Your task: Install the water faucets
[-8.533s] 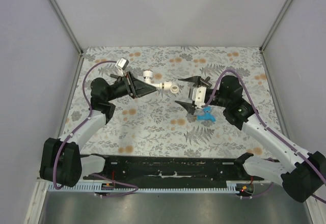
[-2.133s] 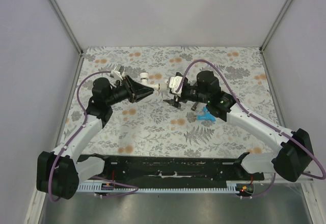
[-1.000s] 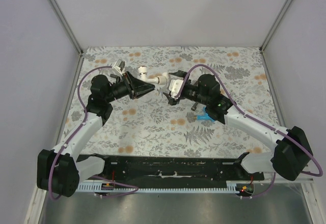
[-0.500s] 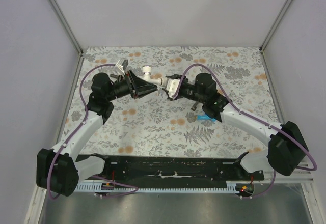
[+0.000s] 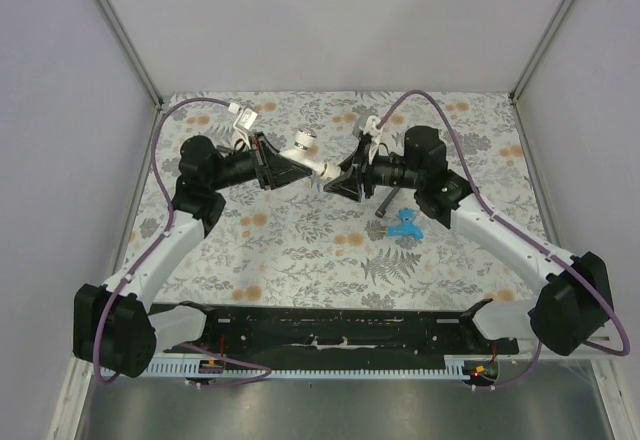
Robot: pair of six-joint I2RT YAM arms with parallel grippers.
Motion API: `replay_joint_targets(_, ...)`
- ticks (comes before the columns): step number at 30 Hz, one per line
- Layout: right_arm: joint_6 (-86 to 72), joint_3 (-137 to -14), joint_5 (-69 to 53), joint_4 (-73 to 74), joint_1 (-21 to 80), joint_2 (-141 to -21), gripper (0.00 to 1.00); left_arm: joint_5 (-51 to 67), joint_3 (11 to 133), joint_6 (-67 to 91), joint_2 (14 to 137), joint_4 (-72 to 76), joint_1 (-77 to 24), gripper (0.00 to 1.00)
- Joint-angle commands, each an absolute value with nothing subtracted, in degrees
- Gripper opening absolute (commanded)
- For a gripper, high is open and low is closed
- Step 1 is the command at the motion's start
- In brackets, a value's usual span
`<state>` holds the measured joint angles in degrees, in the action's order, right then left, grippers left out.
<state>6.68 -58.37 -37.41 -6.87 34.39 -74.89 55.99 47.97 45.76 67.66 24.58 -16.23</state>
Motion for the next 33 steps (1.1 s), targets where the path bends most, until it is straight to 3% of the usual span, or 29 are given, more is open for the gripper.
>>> replay_joint_targets(1, -31.4, -64.9, -52.1, -4.2, 28.5, -78.2, 0.0, 51.4, 47.9, 17.6, 65.7, 31.8, -16.5, 0.02)
replay_joint_targets(5, -50.0, -68.5, -56.4, -3.7, 27.2, -83.7, 0.0, 42.1, 39.7, 15.4, 65.7, 50.8, -16.9, 0.02)
replay_joint_targets(8, -60.6, -69.3, -56.0, -3.7, 27.0, -87.3, 0.0, 36.0, 34.6, 28.2, 69.2, 70.8, -16.9, 0.02)
replay_joint_targets(13, -66.5, -67.7, -52.2, -5.8, 27.0, -88.3, 0.01, 27.2, 30.5, 47.7, 74.9, 89.1, -16.9, 0.02)
replay_joint_targets(15, -64.9, -67.6, -51.1, -5.7, 26.9, -88.2, 0.11, 24.5, 29.5, 51.8, 74.6, 89.0, -16.9, 0.02)
replay_joint_targets(20, -47.2, -69.6, -44.9, 2.3, 27.0, -84.8, 0.59, 24.6, 30.5, 54.1, 70.4, 74.3, -16.9, 0.02)
replay_joint_targets(24, -27.6, -69.3, -36.5, 5.0, 26.9, -79.5, 0.76, 26.4, 32.1, 52.6, 66.4, 59.5, -16.9, 0.02)
replay_joint_targets(27, -19.4, -68.1, -34.2, 3.3, 27.0, -77.3, 0.69, 26.7, 31.3, 53.1, 64.8, 56.6, -16.9, 0.02)
replay_joint_targets(29, -19.4, -68.3, -34.0, 2.8, 26.9, -78.5, 0.31, 27.4, 30.7, 54.6, 65.0, 56.5, -16.8, 0.02)
replay_joint_targets(30, -19.7, -68.3, -34.2, 2.9, 27.0, -79.2, 0.24, 27.4, 30.3, 54.8, 64.8, 56.2, -16.8, 0.02)
replay_joint_targets(32, -19.4, -67.8, -33.9, 4.0, 27.0, -80.4, 0.28, 27.1, 30.1, 54.5, 64.1, 52.2, -16.8, 0.02)
replay_joint_targets(33, -18.9, -66.8, -32.8, 4.8, 27.0, -80.5, 0.39, 26.8, 31.2, 53.2, 63.1, 47.9, -16.7, 0.02)
